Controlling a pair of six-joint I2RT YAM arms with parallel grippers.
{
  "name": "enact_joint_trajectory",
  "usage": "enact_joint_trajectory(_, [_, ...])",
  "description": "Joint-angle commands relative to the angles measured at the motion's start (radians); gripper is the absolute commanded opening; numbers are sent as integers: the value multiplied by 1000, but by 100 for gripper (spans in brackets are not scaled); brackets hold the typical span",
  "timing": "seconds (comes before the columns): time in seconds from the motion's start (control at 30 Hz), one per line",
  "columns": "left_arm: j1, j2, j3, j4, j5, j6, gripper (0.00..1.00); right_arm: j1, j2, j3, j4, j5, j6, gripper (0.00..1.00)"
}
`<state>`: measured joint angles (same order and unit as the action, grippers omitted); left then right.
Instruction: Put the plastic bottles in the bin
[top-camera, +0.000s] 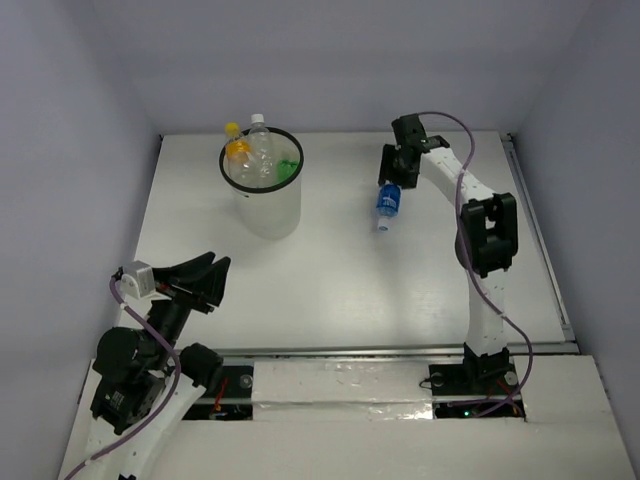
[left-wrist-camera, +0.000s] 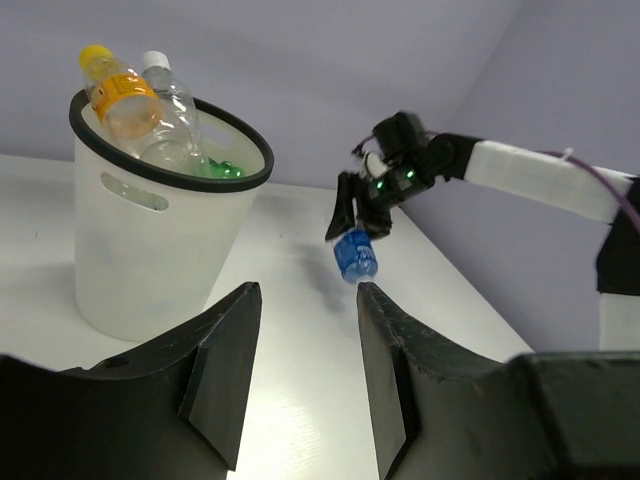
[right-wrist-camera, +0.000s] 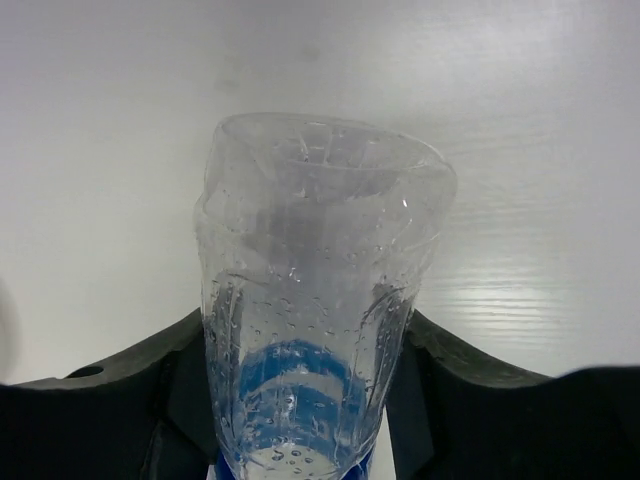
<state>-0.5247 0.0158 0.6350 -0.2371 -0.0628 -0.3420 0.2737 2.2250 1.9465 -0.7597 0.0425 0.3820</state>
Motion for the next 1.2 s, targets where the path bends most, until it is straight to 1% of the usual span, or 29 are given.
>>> enact_joint_trajectory(0.0, [-8,-30,2,27,-20,3,40,114,-235,101,175,11,17,38])
enact_joint_trajectory(0.03, [-8,-28,3,24,-23,3,40,143,-258,132,201,57,9,39])
enact_joint_trajectory(0.07, [-8,-25,3,22,-28,1,40,198,-296,188,218,77,5,39])
enact_joint_trajectory(0.1, [-8,-25,3,25,-29,1,40,225,-309,215,239,109,-6,40])
enact_joint_trajectory(0.13, [-8,-25,3,24,-31,0,40,273,-326,254,285,117,-14,40])
enact_joint_trajectory(0.2, [-8,-25,2,22,-35,0,40,320,-341,261,357,135,-25,41])
enact_joint_trajectory(0.23, [-8,1,2,21,-37,0,40,341,-347,255,452,160,-32,41])
enact_joint_trajectory(0.3, [-8,4,2,21,-40,-3,40,398,-355,215,564,183,-51,41])
enact_joint_trajectory(0.33, [-8,4,0,21,-43,-5,40,416,-352,204,679,207,-61,42])
enact_joint_trajectory(0.4, [-8,7,0,21,-49,-6,40,468,-331,204,772,241,-101,42])
enact_joint_trajectory(0.43, [-8,7,0,21,-51,-6,40,484,-294,225,857,270,-117,43])
enact_joint_trajectory(0.5, [-8,10,0,19,-55,-8,40,508,-243,264,914,302,-184,44])
enact_joint_trajectory(0.53, [-8,12,0,18,-58,-9,40,518,-175,332,934,338,-208,44])
enact_joint_trajectory(0.63, [-8,10,0,18,-66,-11,40,527,-79,431,950,385,-285,44])
enact_joint_trajectory(0.73, [-8,7,-1,19,-71,-8,40,527,-33,433,1028,411,-333,43])
enact_joint_trajectory(0.87, [2,12,-1,18,-68,-8,40,527,-2,440,1060,425,-371,42])
enact_joint_trajectory(0.9, [2,13,-1,19,-68,-8,40,527,-5,418,1063,427,-371,42])
enact_joint_trajectory(0.97, [11,12,-1,18,-69,-8,40,538,-27,335,1132,435,-414,42])
enact_joint_trajectory(1.0, [11,12,-1,18,-69,-8,40,538,-42,280,1170,438,-432,42])
enact_joint_trajectory(1.03, [11,12,-1,19,-69,-8,40,548,-68,182,1233,448,-439,42])
enact_joint_trajectory(1.13, [11,15,-1,19,-69,-8,40,568,-94,30,1359,486,-482,43])
enact_joint_trajectory(1.17, [11,16,-1,19,-68,-8,40,568,-97,5,1379,496,-492,44])
